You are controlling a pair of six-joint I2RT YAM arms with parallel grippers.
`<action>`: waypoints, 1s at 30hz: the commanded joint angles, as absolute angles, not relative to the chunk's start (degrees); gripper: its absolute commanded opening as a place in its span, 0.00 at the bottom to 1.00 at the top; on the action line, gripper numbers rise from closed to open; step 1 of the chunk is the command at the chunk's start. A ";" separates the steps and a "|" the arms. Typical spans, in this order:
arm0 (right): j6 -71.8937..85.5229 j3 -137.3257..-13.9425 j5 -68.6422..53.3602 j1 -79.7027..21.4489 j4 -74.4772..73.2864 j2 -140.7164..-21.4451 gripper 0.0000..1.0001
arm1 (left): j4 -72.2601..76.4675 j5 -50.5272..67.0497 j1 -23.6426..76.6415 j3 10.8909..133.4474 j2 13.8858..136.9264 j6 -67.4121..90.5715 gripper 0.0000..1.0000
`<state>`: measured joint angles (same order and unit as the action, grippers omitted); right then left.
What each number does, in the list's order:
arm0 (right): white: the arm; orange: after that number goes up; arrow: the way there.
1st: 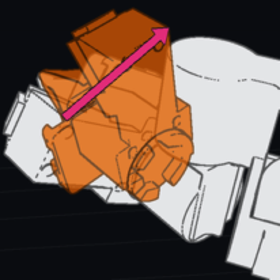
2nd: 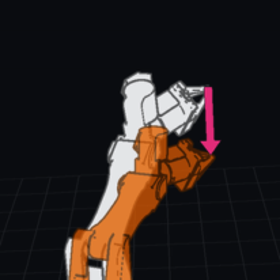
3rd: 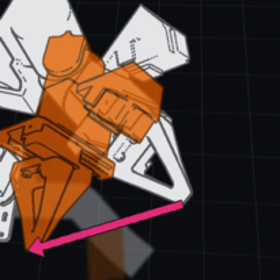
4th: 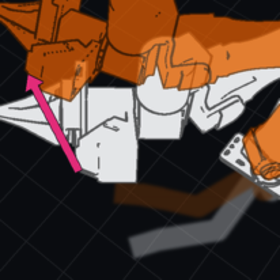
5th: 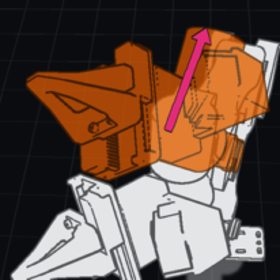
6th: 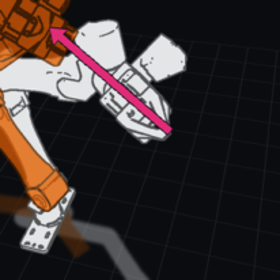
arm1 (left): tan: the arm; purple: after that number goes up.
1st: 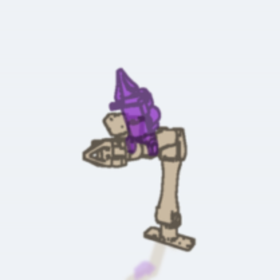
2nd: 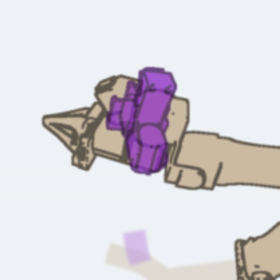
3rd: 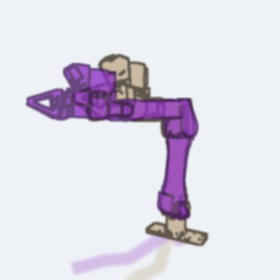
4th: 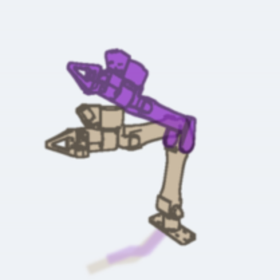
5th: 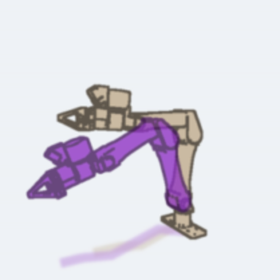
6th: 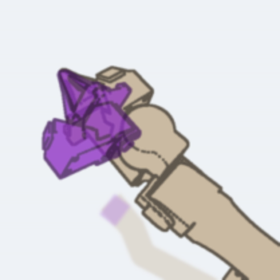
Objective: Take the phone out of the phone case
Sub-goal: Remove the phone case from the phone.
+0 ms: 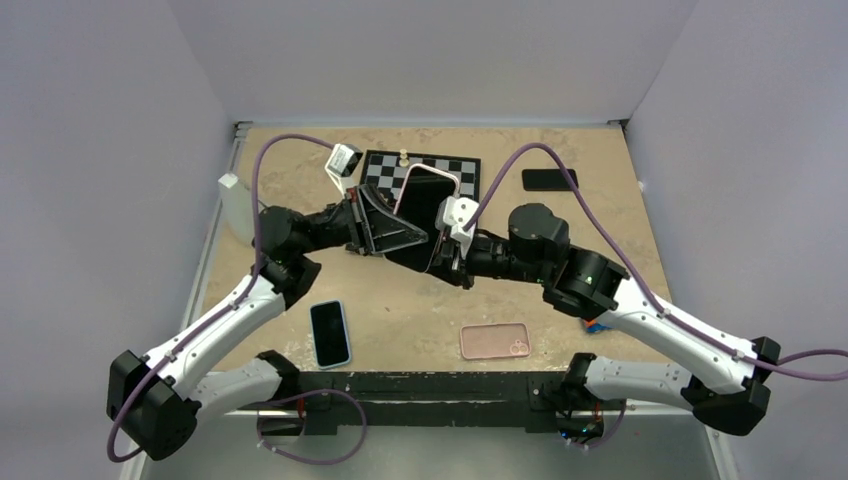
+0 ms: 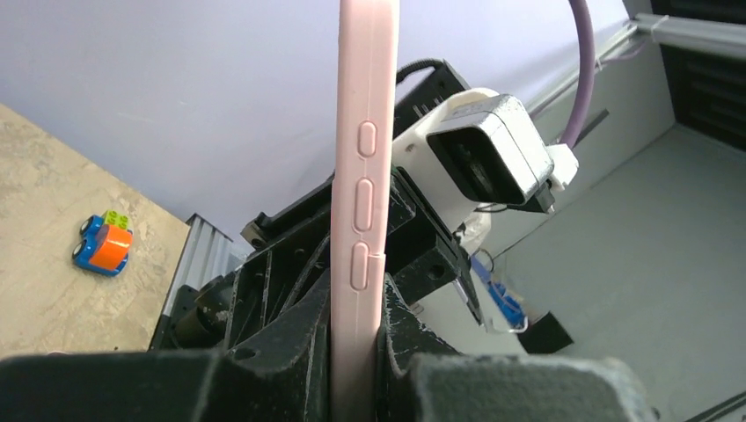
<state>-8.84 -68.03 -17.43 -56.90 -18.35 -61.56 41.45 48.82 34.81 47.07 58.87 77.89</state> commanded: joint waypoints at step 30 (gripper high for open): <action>36.88 -52.80 -23.96 -45.03 -6.67 -45.15 0.52 | 14.66 26.83 38.00 46.05 50.88 70.11 0.00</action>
<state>28.97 -55.29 -16.27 -47.31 -16.97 -45.19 8.86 33.32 38.02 46.68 53.49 66.98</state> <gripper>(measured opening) 0.517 0.190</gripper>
